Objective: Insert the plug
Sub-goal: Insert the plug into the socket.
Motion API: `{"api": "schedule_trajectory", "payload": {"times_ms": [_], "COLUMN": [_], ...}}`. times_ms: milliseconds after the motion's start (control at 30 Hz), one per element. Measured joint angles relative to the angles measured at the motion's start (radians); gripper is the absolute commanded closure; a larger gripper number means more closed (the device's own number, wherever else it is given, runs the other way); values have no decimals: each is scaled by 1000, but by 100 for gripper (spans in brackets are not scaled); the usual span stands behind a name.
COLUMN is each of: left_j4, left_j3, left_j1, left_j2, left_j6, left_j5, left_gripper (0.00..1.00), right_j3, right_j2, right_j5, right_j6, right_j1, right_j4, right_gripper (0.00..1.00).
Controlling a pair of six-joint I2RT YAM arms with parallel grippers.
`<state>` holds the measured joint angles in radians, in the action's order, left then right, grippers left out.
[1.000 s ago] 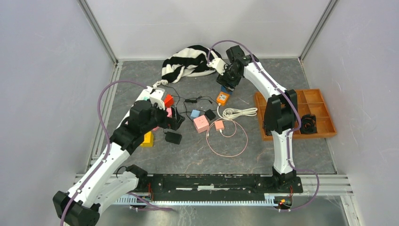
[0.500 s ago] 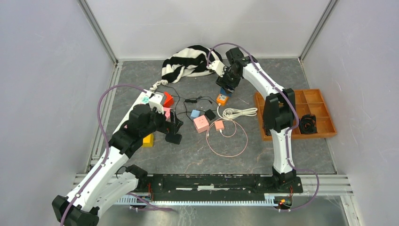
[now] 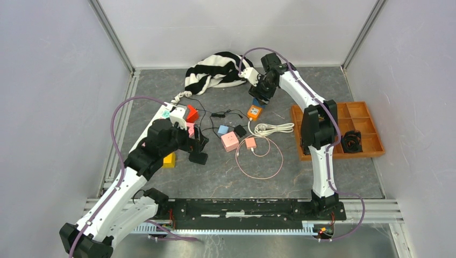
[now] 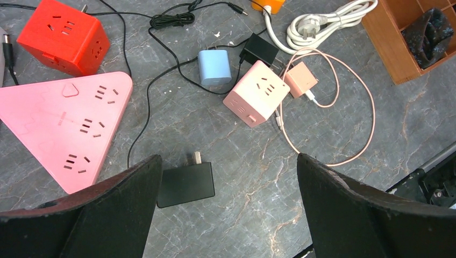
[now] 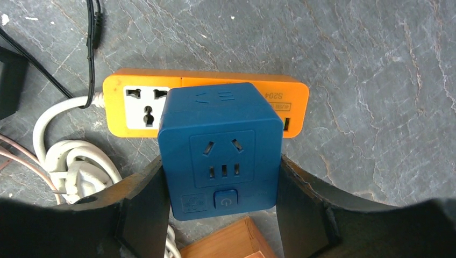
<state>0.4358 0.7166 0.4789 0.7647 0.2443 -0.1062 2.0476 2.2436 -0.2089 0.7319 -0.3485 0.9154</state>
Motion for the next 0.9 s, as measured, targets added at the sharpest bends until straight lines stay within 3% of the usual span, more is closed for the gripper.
{"api": "schedule_trajectory", "payload": {"times_ms": [467, 900], "left_j4": [0, 0], "left_j3": [0, 0], "left_j1": [0, 0], "left_j2": [0, 0], "left_j6": [0, 0], "left_j5": [3, 24], "left_gripper": [0, 0], "right_j3": [13, -13], "right_j2": [14, 16], "right_j5": [-27, -32], "right_j6": [-8, -145], "right_j1": [5, 6], "right_j4": [2, -87], "right_gripper": [63, 66]}}
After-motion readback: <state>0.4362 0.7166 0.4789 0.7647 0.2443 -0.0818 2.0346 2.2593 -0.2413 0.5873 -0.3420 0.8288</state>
